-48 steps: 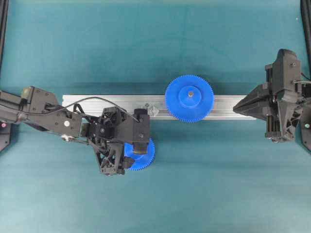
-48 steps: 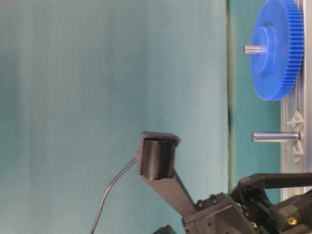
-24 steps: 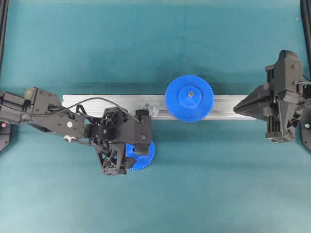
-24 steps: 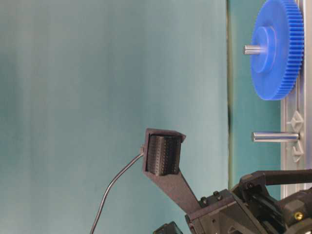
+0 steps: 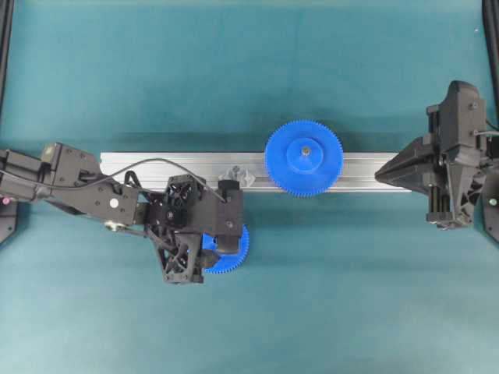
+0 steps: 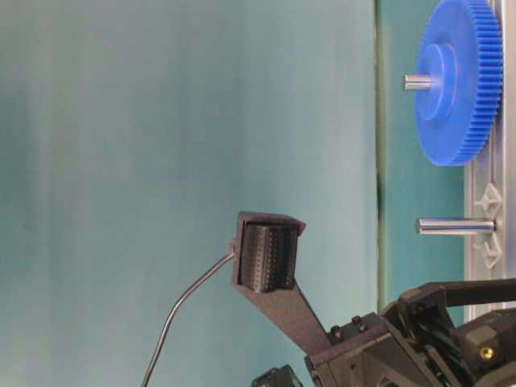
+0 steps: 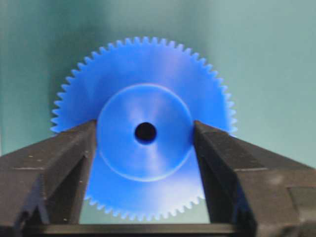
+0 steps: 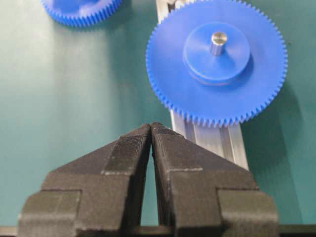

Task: Find the location of the shaft and insert the small gear.
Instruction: 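Close the left gripper on the small blue gear's hub, then lift the gear and carry it to the empty left shaft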

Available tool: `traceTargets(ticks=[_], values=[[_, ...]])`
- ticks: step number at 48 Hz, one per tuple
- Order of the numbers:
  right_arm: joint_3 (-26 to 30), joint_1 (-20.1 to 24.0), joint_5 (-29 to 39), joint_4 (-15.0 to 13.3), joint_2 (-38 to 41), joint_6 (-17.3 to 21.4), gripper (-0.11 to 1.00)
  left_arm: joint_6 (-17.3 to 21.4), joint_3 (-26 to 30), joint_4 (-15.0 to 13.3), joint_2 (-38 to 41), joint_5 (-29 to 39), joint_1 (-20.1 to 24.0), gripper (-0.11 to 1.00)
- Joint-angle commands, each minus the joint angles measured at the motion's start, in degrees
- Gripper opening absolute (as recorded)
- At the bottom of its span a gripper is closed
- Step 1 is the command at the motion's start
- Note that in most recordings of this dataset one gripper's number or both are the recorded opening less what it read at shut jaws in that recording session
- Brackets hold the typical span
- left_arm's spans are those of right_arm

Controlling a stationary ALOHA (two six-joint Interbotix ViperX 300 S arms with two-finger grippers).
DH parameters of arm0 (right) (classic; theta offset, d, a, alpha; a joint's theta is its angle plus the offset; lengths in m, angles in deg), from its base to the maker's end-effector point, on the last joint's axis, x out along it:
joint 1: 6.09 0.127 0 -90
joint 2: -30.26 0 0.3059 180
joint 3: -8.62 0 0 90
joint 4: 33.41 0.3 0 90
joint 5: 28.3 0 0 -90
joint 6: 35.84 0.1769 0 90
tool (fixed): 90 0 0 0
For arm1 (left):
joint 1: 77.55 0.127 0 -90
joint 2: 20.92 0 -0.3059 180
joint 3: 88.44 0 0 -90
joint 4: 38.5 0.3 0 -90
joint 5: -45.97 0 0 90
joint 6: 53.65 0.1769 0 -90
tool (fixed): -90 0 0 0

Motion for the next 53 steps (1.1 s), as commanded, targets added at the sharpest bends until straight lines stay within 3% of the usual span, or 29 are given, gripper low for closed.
traceTargets(ticks=[1,12,22,38,53], values=[[0.53,-0.09,-0.44,0.09,-0.18,0.53,0.16,0.18,1.23,0.18,-1.85,-0.09,0.18,0.65],[0.18,-0.09,-0.62,0.09,-0.70,0.53,0.16,0.26,2.72,0.18,-7.29,0.00,0.44,0.65],[-0.53,-0.09,-1.58,0.09,-1.41,1.49,0.16,0.62,2.81,0.35,-12.66,0.09,3.43,0.65],[-1.85,-0.09,-2.99,0.09,-1.93,2.11,0.16,10.02,2.81,0.44,-14.77,-0.18,9.49,0.64],[-2.64,-0.18,-2.81,0.09,-4.31,2.11,0.16,10.90,3.16,0.53,-11.43,-5.36,11.60,0.65]])
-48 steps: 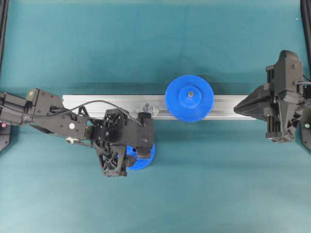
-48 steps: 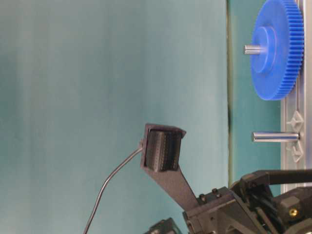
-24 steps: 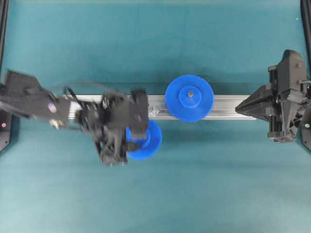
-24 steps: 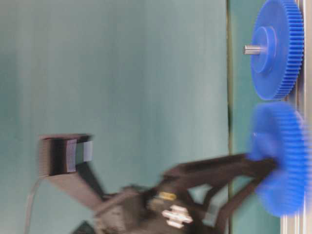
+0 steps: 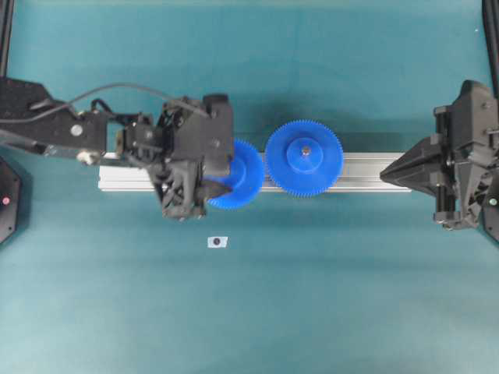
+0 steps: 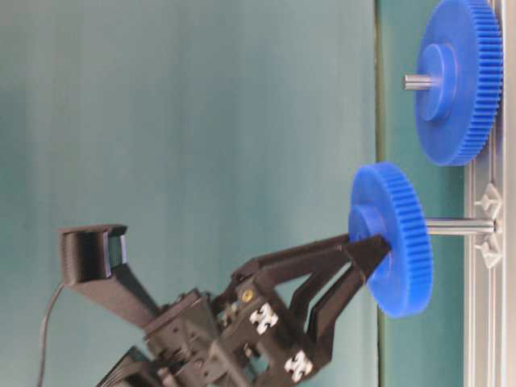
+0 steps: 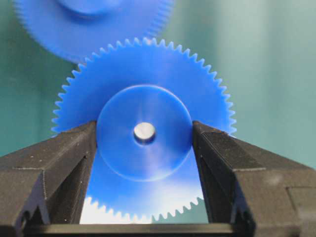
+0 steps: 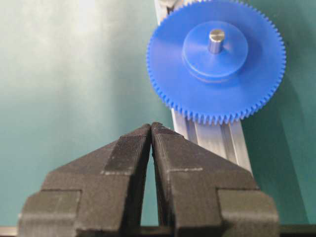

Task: Find the location of the shaft and insert the small gear.
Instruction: 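Lift the gear and carry it to the empty left shaft, then align the gear bore with the shaft and push it on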

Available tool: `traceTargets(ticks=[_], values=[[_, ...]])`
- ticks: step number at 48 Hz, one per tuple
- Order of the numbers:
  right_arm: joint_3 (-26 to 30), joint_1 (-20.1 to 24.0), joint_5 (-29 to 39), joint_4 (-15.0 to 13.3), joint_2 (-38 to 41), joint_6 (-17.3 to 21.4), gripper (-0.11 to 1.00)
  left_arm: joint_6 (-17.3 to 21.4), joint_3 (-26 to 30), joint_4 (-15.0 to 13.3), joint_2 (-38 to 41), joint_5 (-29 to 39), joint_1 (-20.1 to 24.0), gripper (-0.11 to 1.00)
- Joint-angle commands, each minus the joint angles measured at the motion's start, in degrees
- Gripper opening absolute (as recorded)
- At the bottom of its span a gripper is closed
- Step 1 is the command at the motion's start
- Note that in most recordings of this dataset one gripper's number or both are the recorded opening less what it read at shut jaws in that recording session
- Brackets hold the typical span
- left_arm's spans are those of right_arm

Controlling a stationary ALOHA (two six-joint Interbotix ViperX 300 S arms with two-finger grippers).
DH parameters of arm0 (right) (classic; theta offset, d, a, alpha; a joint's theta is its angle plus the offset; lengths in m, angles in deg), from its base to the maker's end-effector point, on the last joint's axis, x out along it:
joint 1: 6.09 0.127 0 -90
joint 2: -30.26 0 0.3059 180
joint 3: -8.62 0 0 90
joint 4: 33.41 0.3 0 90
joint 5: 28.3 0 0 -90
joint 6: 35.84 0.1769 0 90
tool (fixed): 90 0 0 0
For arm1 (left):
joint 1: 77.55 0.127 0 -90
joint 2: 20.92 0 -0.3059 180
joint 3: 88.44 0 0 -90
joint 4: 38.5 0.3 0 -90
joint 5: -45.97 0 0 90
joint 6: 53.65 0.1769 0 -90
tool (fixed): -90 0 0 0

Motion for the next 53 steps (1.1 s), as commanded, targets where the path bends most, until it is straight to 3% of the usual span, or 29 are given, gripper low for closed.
traceTargets(ticks=[1,17,39,53], values=[[0.26,-0.09,-0.26,0.09,-0.62,0.62,0.16,0.09,1.67,0.18,0.35,-2.02,-0.09,0.65],[-0.62,-0.09,0.70,0.09,-4.04,0.62,0.16,0.09,1.76,0.26,2.81,-1.05,0.00,0.65],[-1.14,-1.23,1.05,0.09,-5.45,0.62,0.16,0.26,2.55,0.18,1.76,10.28,1.76,0.65],[-1.23,-1.32,0.88,0.09,-5.45,0.62,0.16,0.18,2.02,0.18,-0.09,11.43,1.85,0.64]])
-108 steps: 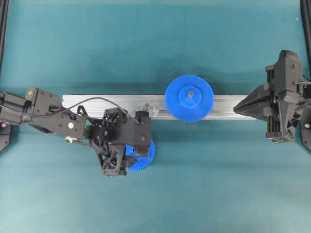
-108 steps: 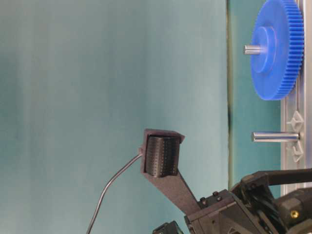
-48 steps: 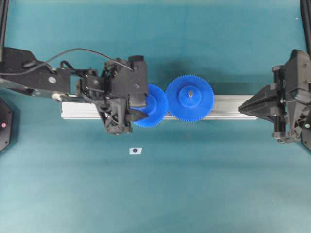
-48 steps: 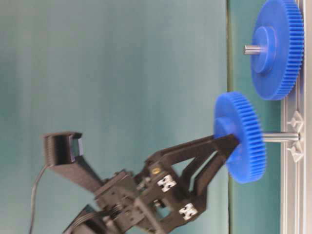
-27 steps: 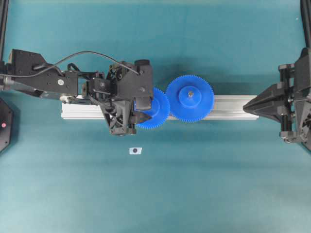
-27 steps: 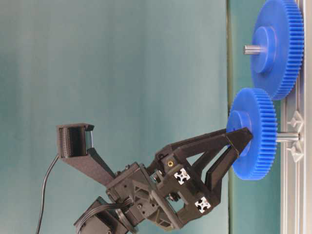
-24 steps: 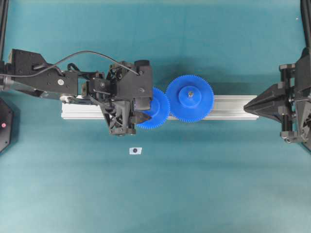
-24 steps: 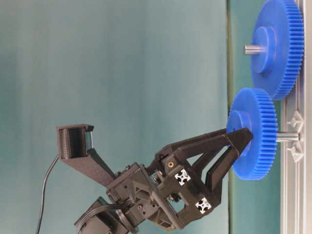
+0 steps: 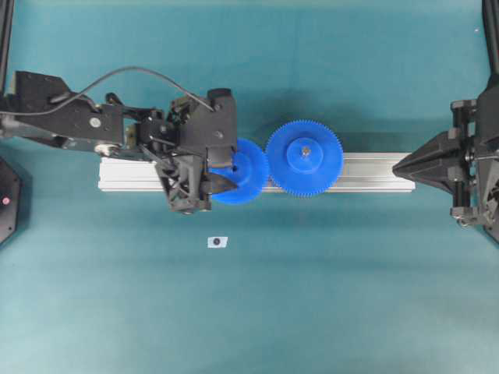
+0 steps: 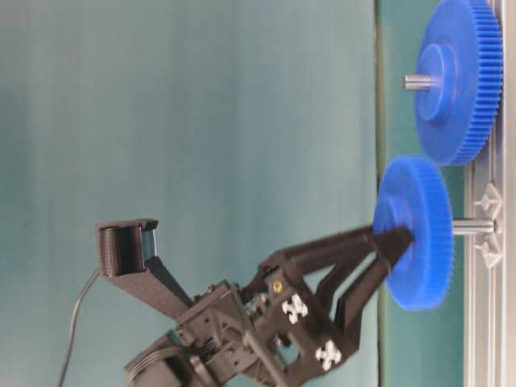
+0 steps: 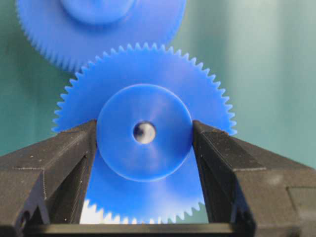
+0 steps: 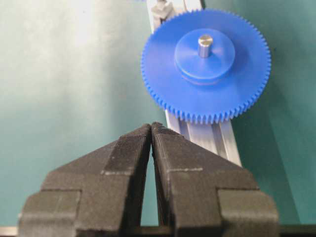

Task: Find the location of the shaft and insert the small gear.
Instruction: 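Align the gear bore with the shaft and push it on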

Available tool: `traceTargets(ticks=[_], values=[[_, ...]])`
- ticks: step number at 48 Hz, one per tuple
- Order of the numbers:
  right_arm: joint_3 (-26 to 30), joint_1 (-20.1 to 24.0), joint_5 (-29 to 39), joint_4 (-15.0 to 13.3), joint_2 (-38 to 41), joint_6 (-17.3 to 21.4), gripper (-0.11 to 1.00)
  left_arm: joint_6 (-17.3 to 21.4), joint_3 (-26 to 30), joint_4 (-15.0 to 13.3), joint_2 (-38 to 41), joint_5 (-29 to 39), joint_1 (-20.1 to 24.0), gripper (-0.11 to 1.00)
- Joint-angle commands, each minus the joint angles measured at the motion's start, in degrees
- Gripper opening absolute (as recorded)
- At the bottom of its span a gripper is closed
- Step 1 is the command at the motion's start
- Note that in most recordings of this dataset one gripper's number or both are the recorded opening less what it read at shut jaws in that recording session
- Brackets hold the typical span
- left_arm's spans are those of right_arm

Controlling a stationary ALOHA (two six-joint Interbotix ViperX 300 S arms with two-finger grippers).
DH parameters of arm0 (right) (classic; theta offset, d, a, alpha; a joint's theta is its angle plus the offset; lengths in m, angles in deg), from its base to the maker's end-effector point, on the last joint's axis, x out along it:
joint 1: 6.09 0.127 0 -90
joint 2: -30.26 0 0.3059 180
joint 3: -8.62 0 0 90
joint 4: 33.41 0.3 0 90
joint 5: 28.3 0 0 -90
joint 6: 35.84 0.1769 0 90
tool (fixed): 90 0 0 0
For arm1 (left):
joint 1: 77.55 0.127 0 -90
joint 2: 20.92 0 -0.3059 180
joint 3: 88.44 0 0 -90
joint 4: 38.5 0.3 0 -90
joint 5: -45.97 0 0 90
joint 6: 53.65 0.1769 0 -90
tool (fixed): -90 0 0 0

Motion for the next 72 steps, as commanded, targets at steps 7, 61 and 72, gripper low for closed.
traceTargets(ticks=[7,61,72], values=[[0.44,-0.18,-0.35,0.09,0.18,0.62,0.16,-0.26,0.70,0.18,-2.11,-0.26,0.18,0.65],[0.09,-0.35,-0.53,0.09,-0.18,0.70,0.16,-0.09,4.66,0.09,1.67,-4.22,-0.18,0.64],[-0.09,-0.26,-0.79,0.09,-0.18,0.70,0.16,-0.09,7.38,0.18,2.29,1.58,-0.09,0.65]])
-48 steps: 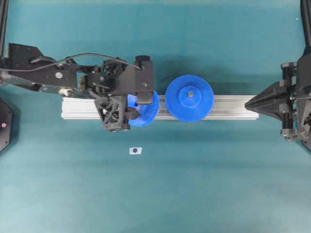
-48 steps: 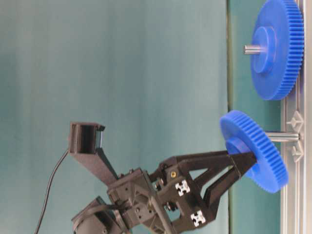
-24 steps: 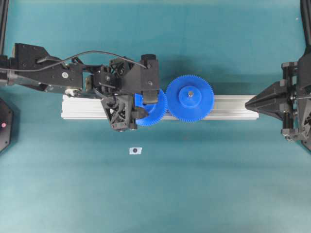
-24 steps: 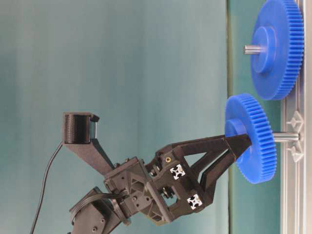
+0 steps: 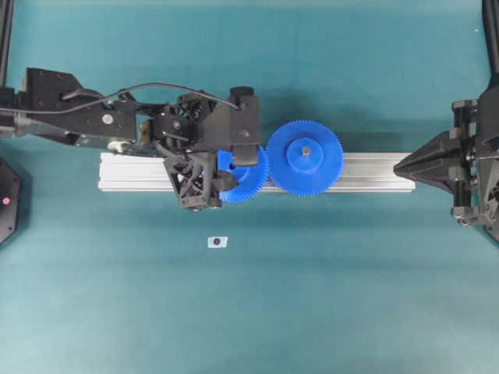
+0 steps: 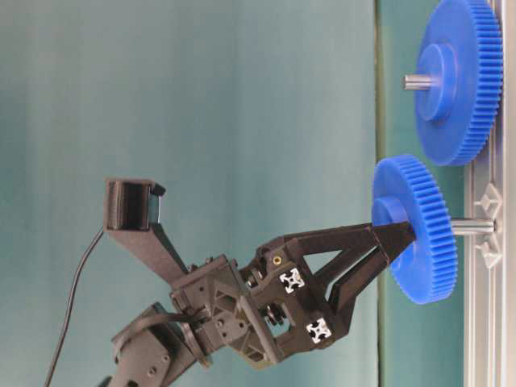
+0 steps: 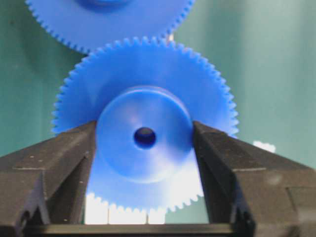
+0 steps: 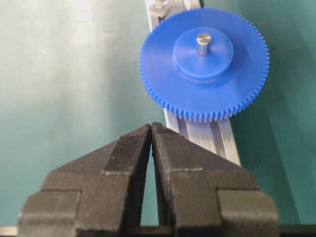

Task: Find the location of the shaft and insert the small gear.
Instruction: 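Align the gear bore with the shaft and push it on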

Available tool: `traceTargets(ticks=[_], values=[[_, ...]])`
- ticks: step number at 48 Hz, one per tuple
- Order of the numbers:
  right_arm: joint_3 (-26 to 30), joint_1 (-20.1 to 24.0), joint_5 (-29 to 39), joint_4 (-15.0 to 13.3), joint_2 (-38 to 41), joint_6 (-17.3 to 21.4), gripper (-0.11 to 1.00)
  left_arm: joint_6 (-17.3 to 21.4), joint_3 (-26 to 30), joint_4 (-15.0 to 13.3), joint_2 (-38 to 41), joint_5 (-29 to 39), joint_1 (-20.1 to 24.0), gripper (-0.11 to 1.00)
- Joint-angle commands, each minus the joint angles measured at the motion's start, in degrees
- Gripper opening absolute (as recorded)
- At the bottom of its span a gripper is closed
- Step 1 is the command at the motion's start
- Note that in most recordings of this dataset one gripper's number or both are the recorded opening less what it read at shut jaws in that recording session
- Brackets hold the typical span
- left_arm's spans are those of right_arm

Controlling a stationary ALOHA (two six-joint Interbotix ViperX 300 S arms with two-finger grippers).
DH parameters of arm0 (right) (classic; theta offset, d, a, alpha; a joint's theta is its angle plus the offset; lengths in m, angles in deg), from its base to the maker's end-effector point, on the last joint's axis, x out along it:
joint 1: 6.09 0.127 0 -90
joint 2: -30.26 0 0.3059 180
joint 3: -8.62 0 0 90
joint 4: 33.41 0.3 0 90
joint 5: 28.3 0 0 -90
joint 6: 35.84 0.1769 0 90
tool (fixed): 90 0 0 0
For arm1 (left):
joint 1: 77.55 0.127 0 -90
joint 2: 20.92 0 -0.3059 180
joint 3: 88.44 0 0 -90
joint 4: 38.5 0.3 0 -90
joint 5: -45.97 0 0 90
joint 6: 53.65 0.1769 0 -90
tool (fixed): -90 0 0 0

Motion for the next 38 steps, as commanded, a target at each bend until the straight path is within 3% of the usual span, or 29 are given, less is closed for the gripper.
traceTargets(ticks=[1,12,19,38], values=[[0.44,-0.09,-0.62,0.00,0.09,0.70,0.16,-0.18,2.46,0.18,-0.53,1.85,-0.09,0.65],[0.35,-0.09,-0.97,0.09,0.09,0.70,0.16,-0.18,3.96,0.18,0.35,2.90,-0.09,0.66],[0.35,-0.09,-0.97,0.00,-0.18,0.70,0.16,-0.18,4.57,0.18,0.53,2.90,-0.09,0.76],[-0.09,-0.09,-0.97,0.09,-0.70,0.70,0.16,-0.18,5.98,0.26,0.53,5.19,-0.26,0.75]])
